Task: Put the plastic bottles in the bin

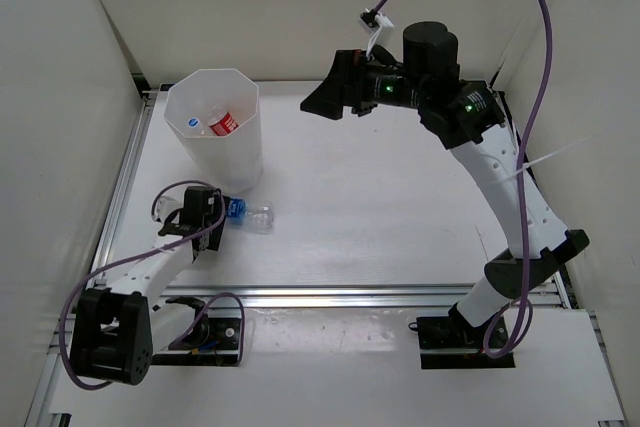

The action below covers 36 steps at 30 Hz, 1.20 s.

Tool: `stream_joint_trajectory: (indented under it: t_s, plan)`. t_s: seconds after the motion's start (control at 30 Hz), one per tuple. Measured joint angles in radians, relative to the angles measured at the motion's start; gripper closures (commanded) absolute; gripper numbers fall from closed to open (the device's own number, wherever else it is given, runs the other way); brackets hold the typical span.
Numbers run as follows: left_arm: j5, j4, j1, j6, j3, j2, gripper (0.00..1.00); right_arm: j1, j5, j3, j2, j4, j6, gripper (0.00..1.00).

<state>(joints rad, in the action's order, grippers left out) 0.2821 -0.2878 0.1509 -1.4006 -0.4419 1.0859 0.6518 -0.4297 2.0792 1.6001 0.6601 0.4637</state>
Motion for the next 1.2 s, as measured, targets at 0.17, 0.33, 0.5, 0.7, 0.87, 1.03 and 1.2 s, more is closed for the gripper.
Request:
stream_joint_trajectory:
  t_s: [0.17, 0.33, 0.5, 0.7, 0.87, 1.03, 1.2]
  plan:
    - [0.019, 0.003, 0.004, -0.003, -0.042, 0.064, 0.01, -0.013, -0.025, 0.014, 0.0, 0.009, -0.005, 0.0]
    - [0.027, 0.008, 0.005, -0.008, -0.063, 0.141, 0.01, -0.024, -0.047, 0.015, 0.002, 0.034, -0.015, 0.0]
    - [0.025, 0.041, 0.013, -0.05, -0.091, 0.202, 0.22, -0.037, -0.068, 0.028, 0.011, 0.06, -0.03, 0.0]
    - [0.019, 0.039, 0.073, -0.062, -0.034, 0.117, 0.6, -0.062, -0.079, 0.032, 0.012, 0.079, -0.035, 0.0]
    - [0.013, -0.153, 0.083, -0.068, 0.011, -0.147, 0.6, -0.069, -0.092, 0.032, 0.012, 0.079, -0.034, 0.0]
    - [0.047, -0.435, 0.083, -0.067, -0.152, -0.424, 0.56, -0.076, -0.104, 0.017, 0.012, 0.069, -0.033, 0.0]
    - [0.172, -0.483, 0.083, 0.076, -0.502, -0.455, 0.55, -0.09, -0.122, -0.002, 0.021, 0.068, -0.03, 0.0]
